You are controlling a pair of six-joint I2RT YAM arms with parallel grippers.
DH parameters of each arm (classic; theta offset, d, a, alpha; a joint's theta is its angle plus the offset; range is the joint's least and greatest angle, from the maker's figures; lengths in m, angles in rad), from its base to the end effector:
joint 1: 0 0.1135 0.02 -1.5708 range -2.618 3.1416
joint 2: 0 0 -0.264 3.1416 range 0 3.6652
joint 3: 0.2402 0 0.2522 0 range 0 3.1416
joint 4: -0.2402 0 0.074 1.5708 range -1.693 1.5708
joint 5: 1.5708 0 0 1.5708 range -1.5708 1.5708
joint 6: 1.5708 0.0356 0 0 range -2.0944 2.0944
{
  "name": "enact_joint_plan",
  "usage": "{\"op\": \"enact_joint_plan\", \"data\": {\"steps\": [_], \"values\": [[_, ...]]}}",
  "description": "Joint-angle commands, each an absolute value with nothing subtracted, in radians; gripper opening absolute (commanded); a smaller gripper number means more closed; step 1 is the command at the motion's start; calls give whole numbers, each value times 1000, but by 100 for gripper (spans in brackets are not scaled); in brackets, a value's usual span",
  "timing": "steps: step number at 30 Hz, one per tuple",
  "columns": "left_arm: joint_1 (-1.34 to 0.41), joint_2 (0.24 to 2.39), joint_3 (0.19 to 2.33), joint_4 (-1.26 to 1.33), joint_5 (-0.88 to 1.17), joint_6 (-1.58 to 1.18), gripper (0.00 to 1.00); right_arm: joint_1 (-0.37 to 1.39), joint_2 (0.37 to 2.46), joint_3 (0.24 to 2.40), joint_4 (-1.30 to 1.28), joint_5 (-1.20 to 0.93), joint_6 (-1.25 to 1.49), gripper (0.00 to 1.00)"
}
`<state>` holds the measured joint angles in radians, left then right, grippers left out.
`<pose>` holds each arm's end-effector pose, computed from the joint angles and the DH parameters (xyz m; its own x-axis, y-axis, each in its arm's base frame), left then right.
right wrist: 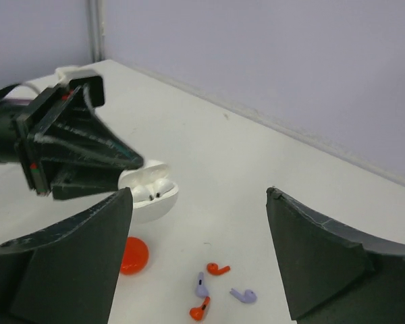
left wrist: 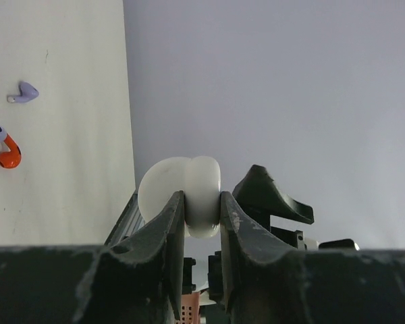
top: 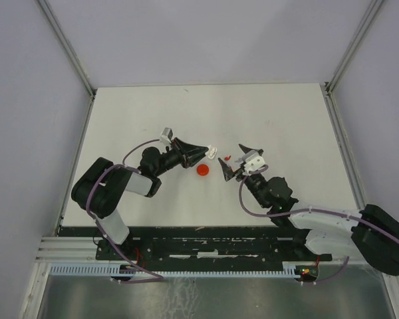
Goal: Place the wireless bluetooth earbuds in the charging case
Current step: Place the earbud in the charging case, then close the charging case.
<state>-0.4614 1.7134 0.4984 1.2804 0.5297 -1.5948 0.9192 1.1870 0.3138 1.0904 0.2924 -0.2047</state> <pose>0.2638 -0.1513 0.1729 -0.8368 -0.5474 -0.0091 0.0384 -0.0422 -0.9984 0.1477 0.1767 0.2324 0.2480 0.0042 -0.9687 -0.5518 0.8226 -0.1377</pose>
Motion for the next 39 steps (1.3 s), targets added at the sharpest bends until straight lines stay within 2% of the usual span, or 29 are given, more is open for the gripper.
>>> {"op": "enact_joint_plan", "data": {"steps": [1,6,12,19,22,28,39], "values": [[-463,1722,509,1328,508,-1569,3,915,990,406,752,507,-106,89],[-463,1704,502,1312,506,-1552,3,911,970,615,238,717,9,95],[-462,1680,489,1307,484,-1559,3,900,1223,866,-115,738,133,100],[-462,1583,405,1274,315,-1638,3,890,1318,816,23,731,147,99],[-467,1503,395,1143,228,-1631,3,879,1330,790,72,676,122,100],[-514,1357,407,871,38,-1620,3,876,1329,680,355,479,97,100],[-570,1397,457,802,-1,-1650,3,876,1351,692,415,315,130,100]]}}
